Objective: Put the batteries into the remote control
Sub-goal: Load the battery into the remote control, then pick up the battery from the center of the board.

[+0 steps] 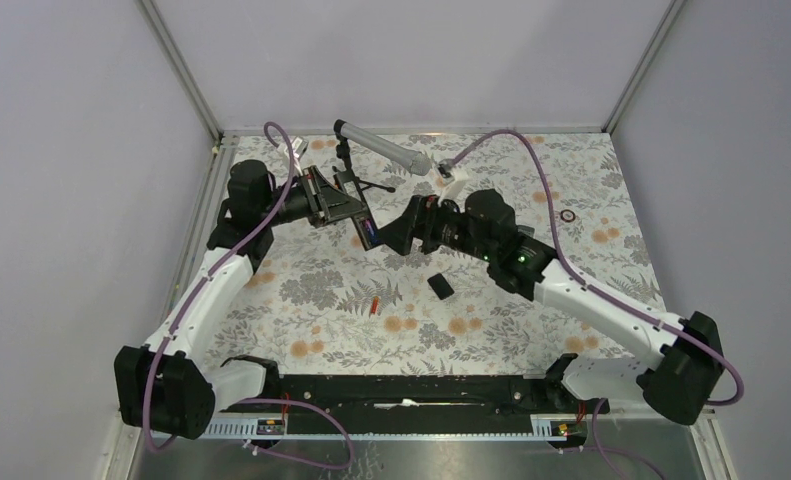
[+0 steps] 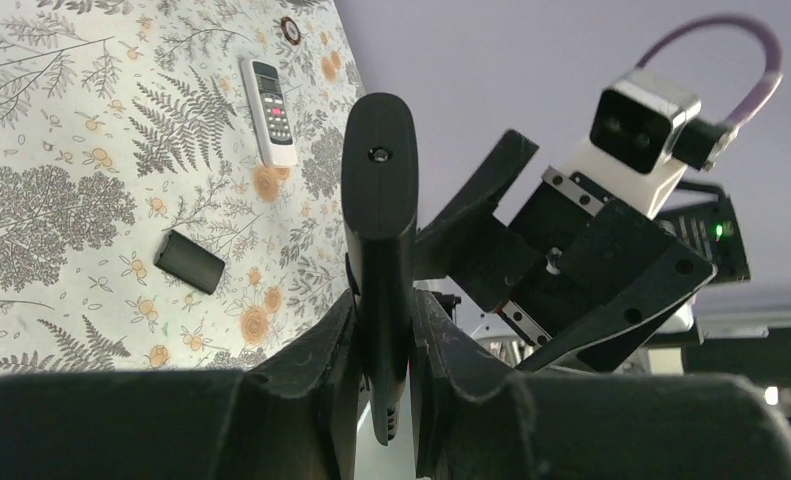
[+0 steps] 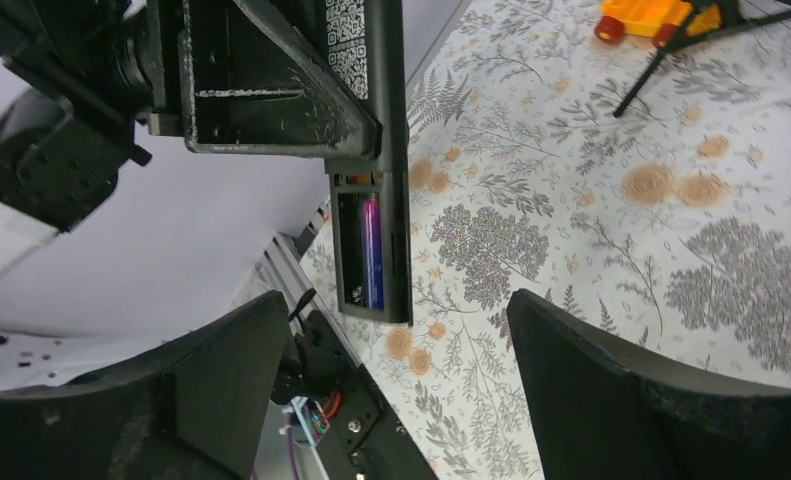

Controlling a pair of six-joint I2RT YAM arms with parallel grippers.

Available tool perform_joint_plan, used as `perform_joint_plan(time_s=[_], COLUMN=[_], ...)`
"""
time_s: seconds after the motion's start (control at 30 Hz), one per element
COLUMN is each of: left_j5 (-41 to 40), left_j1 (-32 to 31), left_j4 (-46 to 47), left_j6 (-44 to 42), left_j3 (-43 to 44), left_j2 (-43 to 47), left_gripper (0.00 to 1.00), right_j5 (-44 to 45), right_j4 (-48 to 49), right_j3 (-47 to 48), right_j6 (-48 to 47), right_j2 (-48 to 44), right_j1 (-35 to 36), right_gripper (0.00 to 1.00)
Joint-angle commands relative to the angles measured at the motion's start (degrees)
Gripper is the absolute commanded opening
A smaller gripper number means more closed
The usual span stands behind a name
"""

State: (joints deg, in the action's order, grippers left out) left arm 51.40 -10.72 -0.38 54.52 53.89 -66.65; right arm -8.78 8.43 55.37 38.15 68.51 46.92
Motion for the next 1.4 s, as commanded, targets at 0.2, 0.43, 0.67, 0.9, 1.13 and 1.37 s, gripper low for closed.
perform_joint_plan(time_s=[0.2, 0.43, 0.67, 0.9, 1.13, 1.37], left_j5=[6.1, 8.3, 5.0, -9.3, -34.4, -42.8], left_j1=[0.3, 0.3, 0.5, 4.2, 8.4, 8.5], left_j4=[3.2, 6.1, 1.7, -11.6, -23.7, -26.2], left_j6=[-6.2, -5.1, -9.0, -15.2, -18.2, -18.4], left_j3=[3.7, 3.4, 4.1, 5.5, 3.8, 2.2], left_j2=[3.7, 4.3, 5.3, 7.1, 13.1, 19.5], left_gripper=[0.00, 0.00, 0.00, 0.00, 0.00, 0.00], right_j5=[-10.5, -3.7, -6.0, -3.8, 4.0, 18.1], right_j4=[-0.1, -3.6, 1.3, 0.0, -20.6, -32.8], right_j3=[7.2, 7.7, 4.9, 4.2, 8.6, 17.9], right_j6=[-7.4, -2.0, 0.5, -1.7, -4.9, -2.6], right_j2=[7.0, 8.3, 6.0, 3.2, 11.8, 28.8], right_j1=[-0.3, -0.2, -0.2, -0.2, 0.1, 10.0], right_gripper=[0.67, 0.44, 0.71, 0.85, 0.68, 0.68])
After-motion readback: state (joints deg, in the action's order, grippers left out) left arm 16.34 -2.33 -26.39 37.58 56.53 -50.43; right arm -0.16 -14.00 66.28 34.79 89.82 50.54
